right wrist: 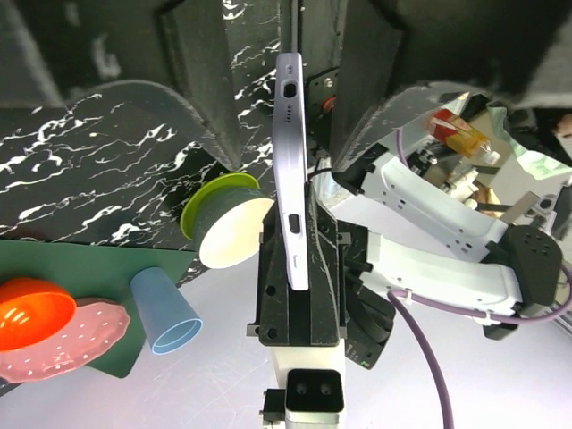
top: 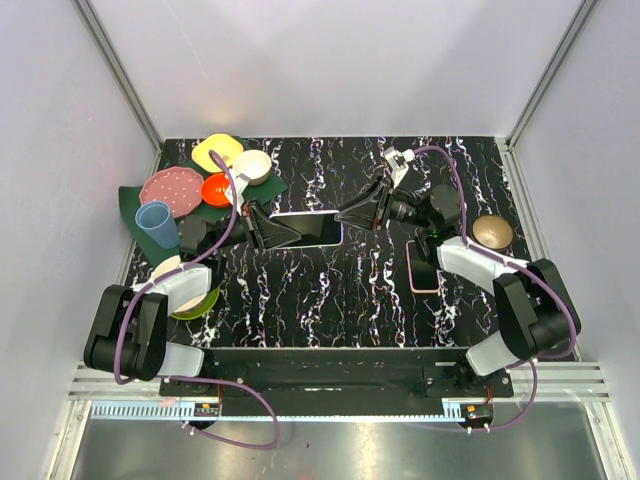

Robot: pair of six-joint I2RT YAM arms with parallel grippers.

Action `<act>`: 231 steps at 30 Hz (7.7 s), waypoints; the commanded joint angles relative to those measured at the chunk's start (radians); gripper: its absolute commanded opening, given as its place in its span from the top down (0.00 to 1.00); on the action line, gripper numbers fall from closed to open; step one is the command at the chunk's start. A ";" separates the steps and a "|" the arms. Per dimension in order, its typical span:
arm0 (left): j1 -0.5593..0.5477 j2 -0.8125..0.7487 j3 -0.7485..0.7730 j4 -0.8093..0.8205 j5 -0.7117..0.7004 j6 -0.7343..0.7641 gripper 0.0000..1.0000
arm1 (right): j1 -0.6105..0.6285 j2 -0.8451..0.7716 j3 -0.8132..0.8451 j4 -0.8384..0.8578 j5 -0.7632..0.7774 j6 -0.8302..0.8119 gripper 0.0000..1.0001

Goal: Take the phone out of the phone case
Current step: Remove the phone case from the phone.

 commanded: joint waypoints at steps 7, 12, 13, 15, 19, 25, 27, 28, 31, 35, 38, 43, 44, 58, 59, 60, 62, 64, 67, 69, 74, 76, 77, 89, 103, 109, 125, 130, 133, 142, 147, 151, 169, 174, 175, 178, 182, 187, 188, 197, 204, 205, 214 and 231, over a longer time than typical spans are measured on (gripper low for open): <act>-0.006 -0.011 -0.011 0.366 -0.027 0.052 1.00 | 0.006 0.037 0.018 0.111 -0.008 0.131 0.71; -0.011 -0.012 -0.014 0.367 -0.021 0.065 1.00 | 0.005 0.040 0.016 0.137 -0.011 0.172 0.78; -0.011 -0.012 -0.014 0.367 -0.019 0.069 1.00 | 0.006 0.037 0.015 0.136 -0.010 0.174 0.79; -0.012 -0.017 -0.019 0.367 -0.015 0.075 1.00 | 0.006 0.039 0.015 0.137 -0.008 0.187 0.82; -0.012 -0.023 -0.026 0.369 -0.009 0.102 1.00 | 0.006 0.035 0.016 0.140 -0.011 0.208 0.86; -0.014 -0.035 -0.030 0.367 -0.003 0.122 1.00 | 0.005 0.042 0.016 0.122 -0.010 0.215 0.87; -0.014 -0.037 -0.031 0.367 0.004 0.127 1.00 | 0.005 0.043 0.019 0.116 -0.010 0.224 0.87; -0.014 -0.037 -0.031 0.367 0.004 0.130 1.00 | 0.005 0.042 0.019 0.113 -0.008 0.227 0.87; -0.014 -0.043 -0.037 0.366 0.001 0.145 1.00 | 0.005 0.043 0.024 0.098 -0.005 0.244 0.86; -0.014 -0.043 -0.037 0.354 -0.004 0.147 1.00 | 0.005 0.046 0.038 0.047 -0.016 0.246 0.83; -0.014 -0.047 -0.042 0.353 0.005 0.157 1.00 | 0.005 0.057 0.044 0.047 -0.019 0.254 0.83; -0.019 -0.070 -0.057 0.357 0.011 0.199 1.00 | 0.006 0.063 0.044 0.055 -0.020 0.263 0.83; -0.020 -0.072 -0.059 0.355 0.013 0.200 1.00 | 0.005 0.063 0.044 0.058 -0.019 0.266 0.83; -0.042 -0.098 -0.076 0.364 0.039 0.256 1.00 | 0.003 0.081 0.058 0.078 -0.040 0.323 0.82; -0.043 -0.101 -0.077 0.363 0.040 0.257 1.00 | 0.005 0.085 0.059 0.081 -0.042 0.333 0.82; -0.043 -0.103 -0.079 0.364 0.040 0.262 1.00 | 0.005 0.088 0.061 0.084 -0.042 0.339 0.82; -0.043 -0.104 -0.080 0.364 0.042 0.265 1.00 | 0.005 0.089 0.062 0.085 -0.045 0.356 0.82; -0.045 -0.106 -0.079 0.364 0.048 0.266 1.00 | 0.005 0.089 0.062 0.087 -0.045 0.366 0.81; -0.046 -0.109 -0.082 0.366 0.051 0.274 1.00 | 0.005 0.094 0.064 0.093 -0.045 0.381 0.80; -0.048 -0.112 -0.082 0.366 0.054 0.277 1.00 | 0.005 0.094 0.064 0.093 -0.043 0.392 0.79; -0.049 -0.121 -0.083 0.366 0.065 0.286 1.00 | 0.002 0.098 0.062 0.099 -0.039 0.402 0.79; -0.051 -0.126 -0.083 0.366 0.068 0.289 1.00 | 0.003 0.101 0.064 0.099 -0.040 0.408 0.79; -0.051 -0.126 -0.083 0.366 0.070 0.289 1.00 | 0.005 0.104 0.065 0.098 -0.042 0.408 0.79; -0.052 -0.139 -0.091 0.366 0.085 0.314 1.00 | 0.002 0.114 0.073 0.081 -0.046 0.433 0.73; -0.052 -0.158 -0.099 0.370 0.091 0.326 1.00 | 0.002 0.126 0.079 0.084 -0.054 0.441 0.76; -0.052 -0.173 -0.102 0.372 0.102 0.334 1.00 | -0.006 0.138 0.084 0.085 -0.057 0.462 0.78; -0.057 -0.185 -0.109 0.384 0.116 0.342 1.00 | -0.021 0.172 0.107 0.087 -0.088 0.530 0.87; -0.060 -0.192 -0.111 0.389 0.126 0.343 1.00 | -0.021 0.170 0.115 0.094 -0.102 0.551 0.90; -0.063 -0.198 -0.111 0.393 0.139 0.343 1.00 | -0.023 0.167 0.118 0.085 -0.100 0.553 0.88; -0.075 -0.221 -0.114 0.407 0.146 0.329 1.00 | -0.043 0.170 0.107 0.056 -0.062 0.536 0.84; -0.075 -0.218 -0.112 0.412 0.143 0.322 1.00 | -0.046 0.157 0.104 0.056 -0.056 0.521 0.74; -0.075 -0.216 -0.111 0.412 0.142 0.320 1.00 | -0.052 0.120 0.093 0.059 -0.033 0.490 0.60; -0.051 -0.186 -0.095 0.393 0.090 0.303 1.00 | -0.100 -0.026 0.059 0.059 -0.135 0.116 0.39; -0.025 -0.176 -0.083 0.352 0.050 0.300 1.00 | -0.100 -0.063 0.058 -0.025 -0.186 -0.046 0.44; -0.023 -0.176 -0.082 0.343 0.047 0.305 1.00 | -0.101 -0.070 0.062 -0.118 -0.180 -0.084 0.45; -0.020 -0.181 -0.076 0.294 0.034 0.328 1.00 | -0.098 -0.115 0.091 -0.361 -0.129 -0.269 0.46; -0.020 -0.195 -0.074 0.240 0.016 0.358 1.00 | -0.098 -0.155 0.110 -0.491 -0.094 -0.435 0.45; -0.019 -0.213 -0.068 0.174 -0.006 0.403 1.00 | -0.095 -0.188 0.134 -0.620 -0.100 -0.542 0.44; -0.019 -0.216 -0.065 0.156 -0.013 0.406 1.00 | -0.095 -0.193 0.138 -0.642 -0.102 -0.587 0.44; -0.019 -0.222 -0.053 0.113 -0.021 0.421 1.00 | -0.029 -0.182 0.205 -0.936 -0.111 -0.878 0.43; -0.014 -0.228 -0.057 0.117 -0.019 0.423 1.00 | -0.005 -0.179 0.202 -1.018 -0.115 -0.987 0.43; -0.012 -0.227 -0.057 0.119 -0.019 0.423 1.00 | -0.003 -0.176 0.205 -1.030 -0.117 -1.004 0.44; -0.008 -0.227 -0.057 0.142 -0.018 0.403 1.00 | 0.021 -0.156 0.216 -1.148 -0.146 -1.125 0.45; -0.008 -0.199 -0.057 0.182 -0.016 0.366 1.00 | 0.061 -0.139 0.205 -1.163 -0.229 -1.162 0.44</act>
